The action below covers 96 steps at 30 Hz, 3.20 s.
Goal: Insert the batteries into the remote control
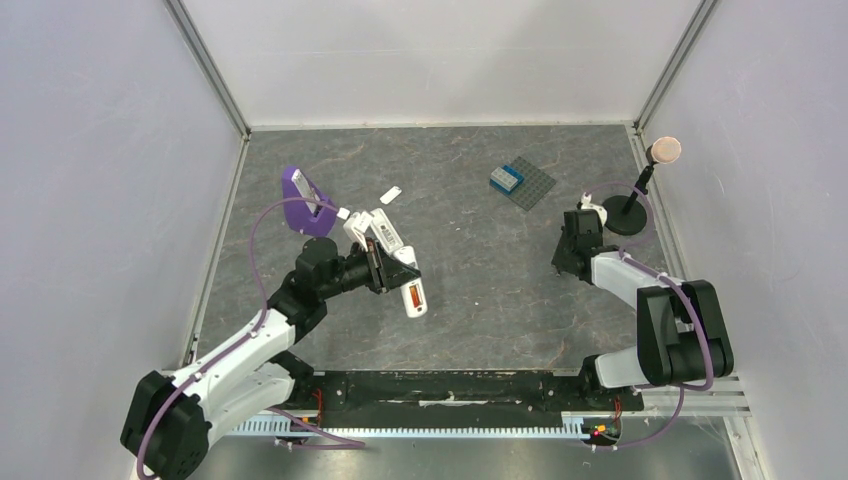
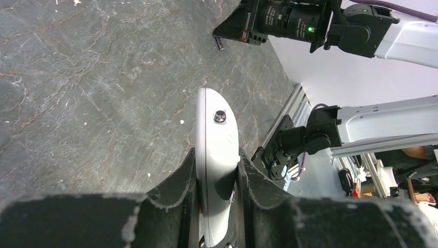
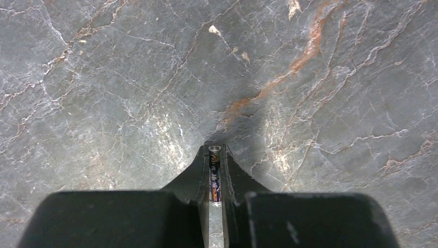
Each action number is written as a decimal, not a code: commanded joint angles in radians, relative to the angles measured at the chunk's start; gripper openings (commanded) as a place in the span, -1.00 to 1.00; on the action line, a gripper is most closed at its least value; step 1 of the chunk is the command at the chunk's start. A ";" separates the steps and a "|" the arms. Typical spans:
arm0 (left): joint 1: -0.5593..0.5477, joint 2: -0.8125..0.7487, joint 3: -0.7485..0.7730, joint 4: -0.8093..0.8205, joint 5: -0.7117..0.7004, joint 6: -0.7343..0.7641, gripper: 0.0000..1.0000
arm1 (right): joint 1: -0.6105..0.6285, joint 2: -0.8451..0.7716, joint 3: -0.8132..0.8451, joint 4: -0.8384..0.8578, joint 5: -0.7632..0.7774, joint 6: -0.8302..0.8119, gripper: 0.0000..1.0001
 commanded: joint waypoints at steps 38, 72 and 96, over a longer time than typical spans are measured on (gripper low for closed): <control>0.004 0.039 -0.016 0.389 0.072 -0.580 -0.96 | 1.033 -0.453 0.140 0.357 0.035 0.054 -1.00; 0.004 0.044 -0.047 0.469 0.044 -0.736 -0.96 | 1.076 -0.421 0.116 0.257 0.097 0.008 -1.00; 0.004 0.041 -0.036 0.468 0.026 -0.731 -0.96 | 1.077 -0.409 0.075 0.176 0.083 0.041 -1.00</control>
